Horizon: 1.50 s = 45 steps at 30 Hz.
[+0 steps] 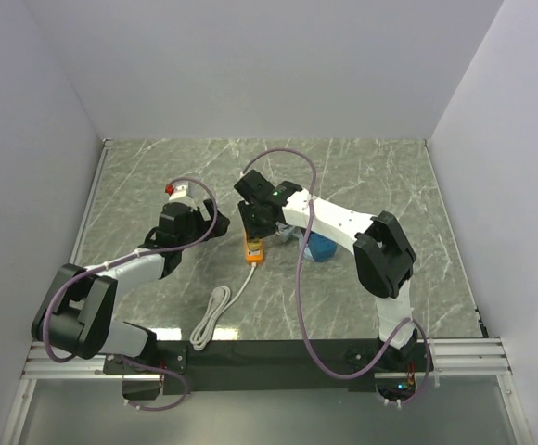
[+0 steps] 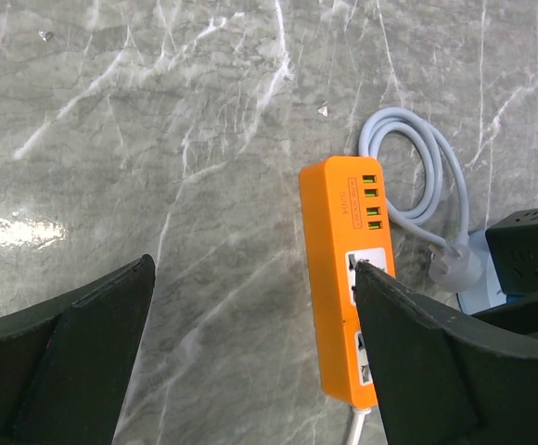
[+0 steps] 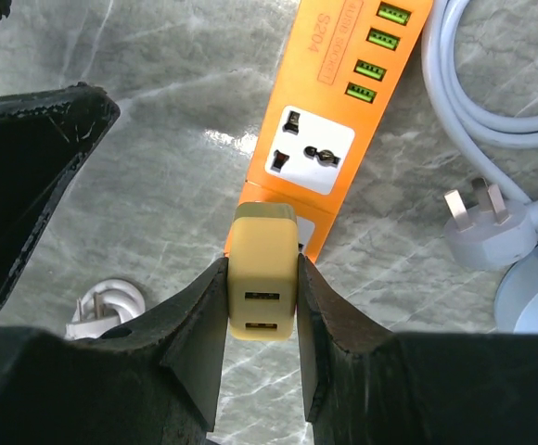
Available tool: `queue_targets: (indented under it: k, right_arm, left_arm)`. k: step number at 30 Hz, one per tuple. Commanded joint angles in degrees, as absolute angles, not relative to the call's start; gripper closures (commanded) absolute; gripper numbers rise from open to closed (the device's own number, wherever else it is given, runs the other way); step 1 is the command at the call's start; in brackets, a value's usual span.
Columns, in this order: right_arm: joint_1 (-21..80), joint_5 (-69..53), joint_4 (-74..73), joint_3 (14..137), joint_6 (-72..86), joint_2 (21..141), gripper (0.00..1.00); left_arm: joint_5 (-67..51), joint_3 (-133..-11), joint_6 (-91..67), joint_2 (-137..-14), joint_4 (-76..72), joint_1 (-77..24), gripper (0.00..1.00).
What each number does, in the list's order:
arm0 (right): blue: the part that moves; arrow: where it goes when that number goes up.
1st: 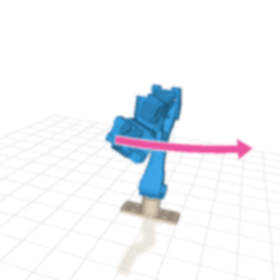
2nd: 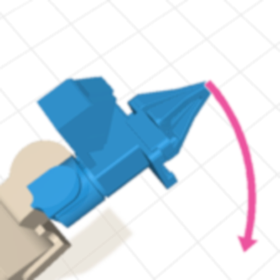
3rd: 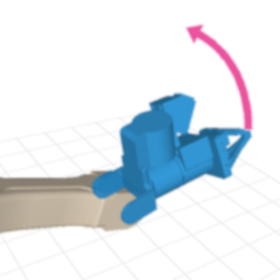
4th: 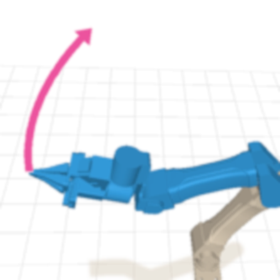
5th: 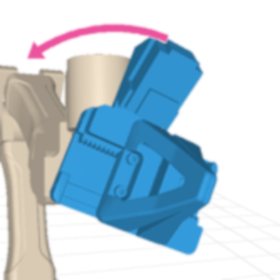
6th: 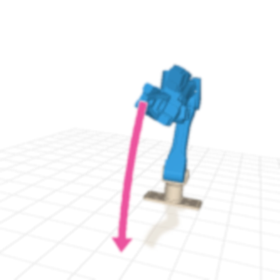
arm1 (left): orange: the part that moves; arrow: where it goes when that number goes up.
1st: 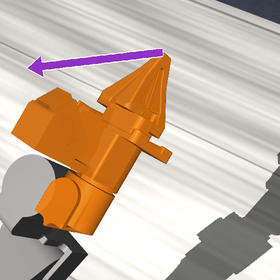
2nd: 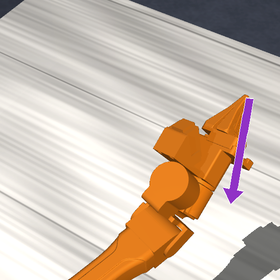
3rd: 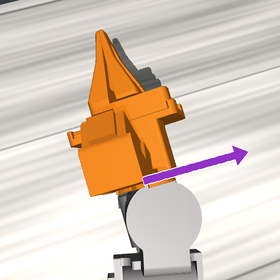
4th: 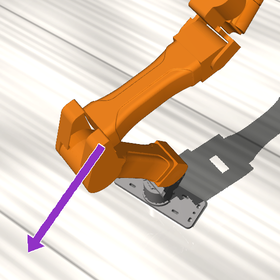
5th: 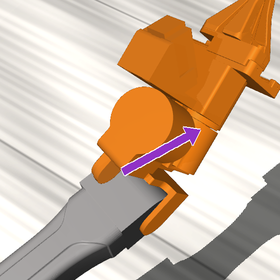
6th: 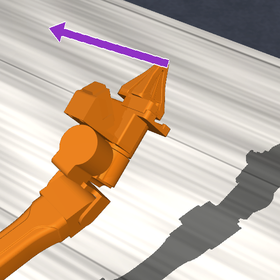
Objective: Insert the plug
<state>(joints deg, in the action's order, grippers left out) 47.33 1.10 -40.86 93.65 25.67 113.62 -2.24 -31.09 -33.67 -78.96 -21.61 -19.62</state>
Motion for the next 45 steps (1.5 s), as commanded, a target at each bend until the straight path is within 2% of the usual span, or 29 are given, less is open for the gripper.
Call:
queue_targets:
  k: [1, 12, 21, 45]
  right_arm:
    - [48.3, 2.1, -41.3, 93.0, 28.0, 112.7, 1.0]
    - [49.8, 6.9, -46.1, 95.0, 34.0, 112.4, 1.0]
    - [51.1, 11.8, -44.6, 95.4, 36.1, 105.6, 1.0]
    - [52.1, 6.7, -45.7, 94.0, 36.9, 110.9, 1.0]
  left_arm:
    - [-3.5, -30.3, -33.1, -77.0, -23.6, -19.3, 0.06]
    - [-3.9, -29.9, -33.3, -76.6, -23.6, -19.3, 0.06]
    - [-4.1, -29.5, -33.5, -76.3, -24.0, -19.3, 0.06]
    - [-4.2, -29.5, -33.0, -76.2, -23.4, -19.2, 0.06]
